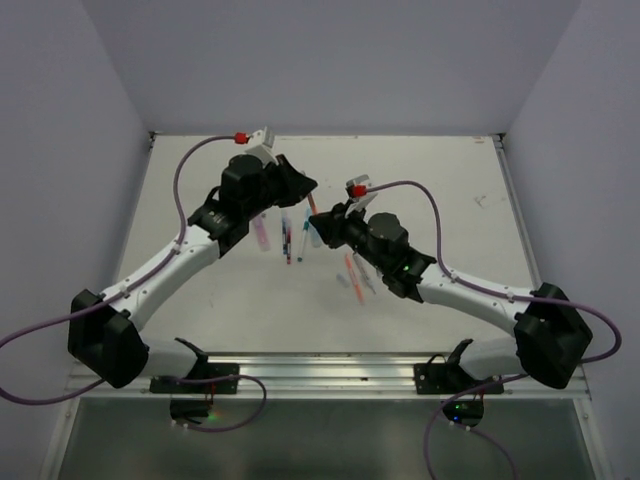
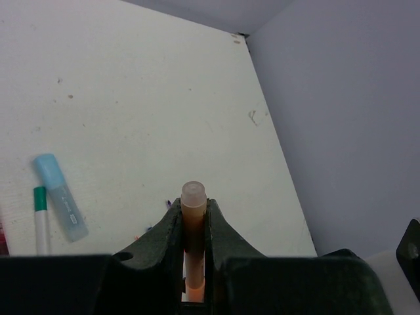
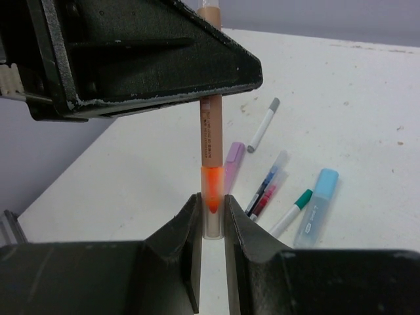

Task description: Open the pen caps

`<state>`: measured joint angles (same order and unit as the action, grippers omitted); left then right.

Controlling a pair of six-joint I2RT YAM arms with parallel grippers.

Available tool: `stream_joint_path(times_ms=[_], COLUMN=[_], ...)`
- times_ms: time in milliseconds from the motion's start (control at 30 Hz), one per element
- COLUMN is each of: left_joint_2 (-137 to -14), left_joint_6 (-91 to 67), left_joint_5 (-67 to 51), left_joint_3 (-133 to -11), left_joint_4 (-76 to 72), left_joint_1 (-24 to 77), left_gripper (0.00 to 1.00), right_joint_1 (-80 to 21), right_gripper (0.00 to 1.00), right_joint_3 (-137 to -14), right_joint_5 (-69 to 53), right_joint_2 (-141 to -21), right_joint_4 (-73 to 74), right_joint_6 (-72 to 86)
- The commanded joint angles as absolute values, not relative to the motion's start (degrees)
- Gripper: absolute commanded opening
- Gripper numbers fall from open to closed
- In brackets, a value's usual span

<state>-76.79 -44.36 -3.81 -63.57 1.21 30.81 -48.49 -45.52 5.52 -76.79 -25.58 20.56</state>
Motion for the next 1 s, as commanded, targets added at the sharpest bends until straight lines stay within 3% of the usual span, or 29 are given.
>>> stream_joint_path(times_ms=[0,333,533,967], left_joint_2=[-74.5,-74.7,-74.2,-72.4], left_joint_6=[-42.0,-41.0,-40.9,-43.2], left_joint_5=[8.6,9.4,5.7,-5.4], left_joint_3=[-75.5,-83.3,-78.4,-54.6], left_joint_4=[-17.7,-15.3,-10.6,-6.4], left_joint_1=[25.3,21.2,21.2,21.5], left_gripper=[0.00,0.00,0.00,0.00], right_joint_1=[-49.8,-49.9,-49.9,-47.6], right_gripper=[0.00,0.00,0.00,0.02], right_joint_3=[-38.0,-34.7,-38.3,-48.2], right_joint_5=[2.0,1.0,5.5,13.2], right_joint_2=[-78.7,-75.9,-74.3,-85.6], right_joint_4=[-8.9,-9.3,-4.3,5.9], right_joint_6=[21.7,22.1,21.0,21.4])
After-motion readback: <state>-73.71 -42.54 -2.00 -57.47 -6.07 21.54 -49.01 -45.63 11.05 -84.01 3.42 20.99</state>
